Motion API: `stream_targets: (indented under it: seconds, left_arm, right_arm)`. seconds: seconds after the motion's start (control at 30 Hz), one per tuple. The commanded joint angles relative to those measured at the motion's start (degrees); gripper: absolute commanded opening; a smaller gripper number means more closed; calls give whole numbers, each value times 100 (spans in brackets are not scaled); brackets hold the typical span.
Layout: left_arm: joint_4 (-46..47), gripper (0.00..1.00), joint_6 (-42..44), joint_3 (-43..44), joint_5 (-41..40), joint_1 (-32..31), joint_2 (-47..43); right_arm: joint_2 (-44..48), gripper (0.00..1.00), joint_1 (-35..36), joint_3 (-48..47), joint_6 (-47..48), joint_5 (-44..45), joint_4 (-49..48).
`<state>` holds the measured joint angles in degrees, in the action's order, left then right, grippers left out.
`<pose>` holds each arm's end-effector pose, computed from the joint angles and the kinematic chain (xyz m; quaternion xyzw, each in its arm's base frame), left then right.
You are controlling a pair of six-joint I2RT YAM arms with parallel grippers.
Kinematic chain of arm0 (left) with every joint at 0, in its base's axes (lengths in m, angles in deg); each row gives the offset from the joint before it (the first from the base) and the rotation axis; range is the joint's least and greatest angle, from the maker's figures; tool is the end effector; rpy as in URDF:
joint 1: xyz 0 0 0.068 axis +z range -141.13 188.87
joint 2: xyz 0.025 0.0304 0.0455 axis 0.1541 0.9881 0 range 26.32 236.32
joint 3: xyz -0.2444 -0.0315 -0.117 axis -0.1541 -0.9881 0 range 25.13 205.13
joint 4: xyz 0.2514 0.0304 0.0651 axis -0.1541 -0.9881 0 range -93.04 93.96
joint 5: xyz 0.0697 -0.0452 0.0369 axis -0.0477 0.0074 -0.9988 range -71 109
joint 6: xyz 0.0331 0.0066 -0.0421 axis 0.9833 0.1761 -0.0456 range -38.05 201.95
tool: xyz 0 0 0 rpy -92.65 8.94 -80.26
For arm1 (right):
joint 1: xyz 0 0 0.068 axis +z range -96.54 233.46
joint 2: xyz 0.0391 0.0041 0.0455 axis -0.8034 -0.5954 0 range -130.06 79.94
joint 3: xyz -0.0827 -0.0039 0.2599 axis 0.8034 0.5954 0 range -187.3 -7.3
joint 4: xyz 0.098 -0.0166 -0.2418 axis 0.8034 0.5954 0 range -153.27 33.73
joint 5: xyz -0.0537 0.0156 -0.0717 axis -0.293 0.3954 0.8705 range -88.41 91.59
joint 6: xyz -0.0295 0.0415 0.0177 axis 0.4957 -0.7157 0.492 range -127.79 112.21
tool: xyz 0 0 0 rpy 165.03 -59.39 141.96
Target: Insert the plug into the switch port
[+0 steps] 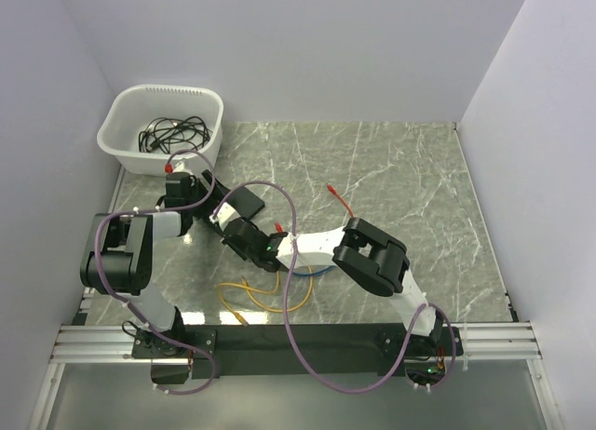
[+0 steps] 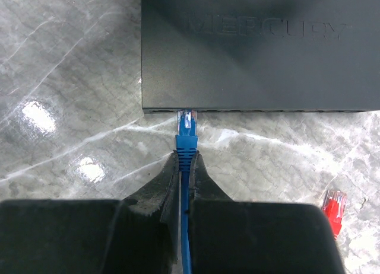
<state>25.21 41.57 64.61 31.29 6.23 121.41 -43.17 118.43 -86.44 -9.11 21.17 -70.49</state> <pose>0.3205 -0.0224 0.1467 -0.2372 0.8482 -0.2582 0.3970 0.2089 0.4194 0.1433 -0.3998 0.7887 0.1143 0.4528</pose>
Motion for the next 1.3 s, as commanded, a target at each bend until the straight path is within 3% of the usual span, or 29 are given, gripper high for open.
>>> stream_targets:
  seconds: [0.0,0.53,0.9,1.27]
  left_arm:
    - [-473,87,-93,-178,458,-273,45]
    - [-403,86,-330,-573,142,-765,-245]
    - [-394,86,-444,-767,-113,-958,-368]
    - [-667,86,-427,-538,-52,-967,-184]
  right_arm:
    - [358,0,-116,-331,88,-32,-851]
    - [498,0,-230,-357,36,-243,-1044]
    - [1078,0,-380,776,-123,-243,-1729]
    - [1079,0,-397,1119,-17,-138,-2011]
